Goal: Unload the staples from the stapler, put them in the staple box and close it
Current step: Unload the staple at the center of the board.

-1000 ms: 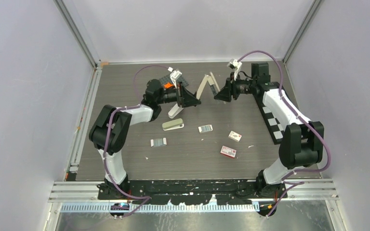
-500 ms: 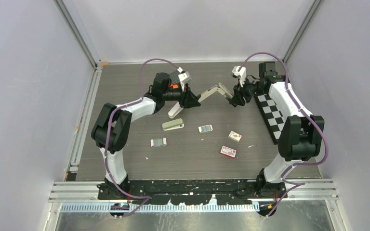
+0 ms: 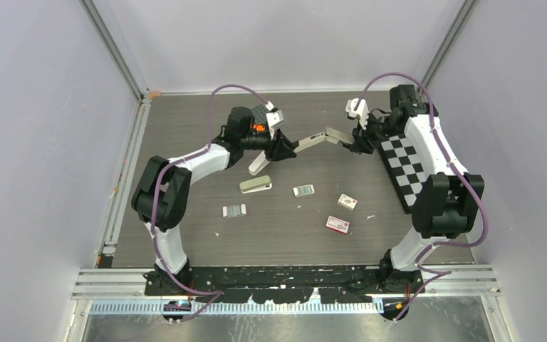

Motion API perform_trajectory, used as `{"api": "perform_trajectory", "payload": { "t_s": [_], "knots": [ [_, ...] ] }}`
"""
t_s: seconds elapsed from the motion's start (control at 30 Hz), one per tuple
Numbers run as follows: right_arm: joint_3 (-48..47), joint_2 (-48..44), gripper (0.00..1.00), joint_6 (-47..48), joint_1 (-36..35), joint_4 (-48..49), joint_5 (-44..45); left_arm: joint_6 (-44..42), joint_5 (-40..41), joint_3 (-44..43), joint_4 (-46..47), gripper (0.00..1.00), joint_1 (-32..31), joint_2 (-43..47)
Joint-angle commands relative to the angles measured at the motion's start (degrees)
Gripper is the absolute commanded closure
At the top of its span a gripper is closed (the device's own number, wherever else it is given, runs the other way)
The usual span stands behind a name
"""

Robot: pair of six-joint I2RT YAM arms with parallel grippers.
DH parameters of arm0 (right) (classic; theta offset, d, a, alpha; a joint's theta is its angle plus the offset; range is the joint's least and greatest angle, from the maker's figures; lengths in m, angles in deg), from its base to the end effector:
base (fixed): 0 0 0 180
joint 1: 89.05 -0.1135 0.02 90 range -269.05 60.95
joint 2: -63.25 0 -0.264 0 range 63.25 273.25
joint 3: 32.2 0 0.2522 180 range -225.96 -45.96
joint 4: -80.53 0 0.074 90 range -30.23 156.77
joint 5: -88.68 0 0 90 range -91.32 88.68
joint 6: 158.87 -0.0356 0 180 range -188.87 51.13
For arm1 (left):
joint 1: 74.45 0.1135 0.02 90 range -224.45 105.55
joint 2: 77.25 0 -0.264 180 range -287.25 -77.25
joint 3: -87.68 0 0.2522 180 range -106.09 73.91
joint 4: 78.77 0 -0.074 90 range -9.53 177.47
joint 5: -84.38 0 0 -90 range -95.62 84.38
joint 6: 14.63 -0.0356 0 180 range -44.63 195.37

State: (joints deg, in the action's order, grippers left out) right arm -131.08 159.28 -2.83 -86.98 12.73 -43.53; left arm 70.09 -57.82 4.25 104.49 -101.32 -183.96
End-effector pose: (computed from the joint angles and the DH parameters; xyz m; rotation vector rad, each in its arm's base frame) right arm 0.3428 0.0115 0.2977 -1.4113 1.8807 0.4577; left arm 0.3598 -0.2138 0.2339 1.1089 1.5836 -1.1197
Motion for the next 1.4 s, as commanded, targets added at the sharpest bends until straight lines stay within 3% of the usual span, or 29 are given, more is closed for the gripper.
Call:
{"api": "perform_trajectory", "payload": {
  "t_s": [0.0,0.1,0.4,1.13,1.2,1.3,1.37],
  "knots": [
    [-4.0,-1.4,0.99,5.1,1.7,-4.2,8.4,-11.7,8.7,-1.9,-6.6,1.0,-0.2,4.0],
    [-6.0,-1.2,0.99,5.9,0.9,-5.2,10.7,-16.8,12.5,-5.2,-14.5,1.0,-1.8,3.5],
    [-2.6,-3.2,0.99,8.6,-2.1,-1.1,21.2,-26.9,24.4,-8.4,-23.6,1.0,-6.0,3.4],
    [11.4,5.5,0.96,-0.5,-2.1,17.3,22.0,-33.5,34.7,-13.6,-28.7,1.0,-11.8,-8.3],
    [11.6,6.5,0.87,-1.5,-2.1,17.8,21.5,-33.6,34.7,-13.9,-29.2,1.0,-11.9,-8.9],
    [11.1,8.0,0.55,-2.9,-2.1,17.0,20.5,-34.1,35.0,-14.9,-30.8,1.0,-12.1,-9.9],
    [10.5,8.5,0.4,-3.6,-2.1,15.9,19.6,-34.3,35.1,-15.2,-31.6,1.0,-12.2,-10.3]
  ]
}}
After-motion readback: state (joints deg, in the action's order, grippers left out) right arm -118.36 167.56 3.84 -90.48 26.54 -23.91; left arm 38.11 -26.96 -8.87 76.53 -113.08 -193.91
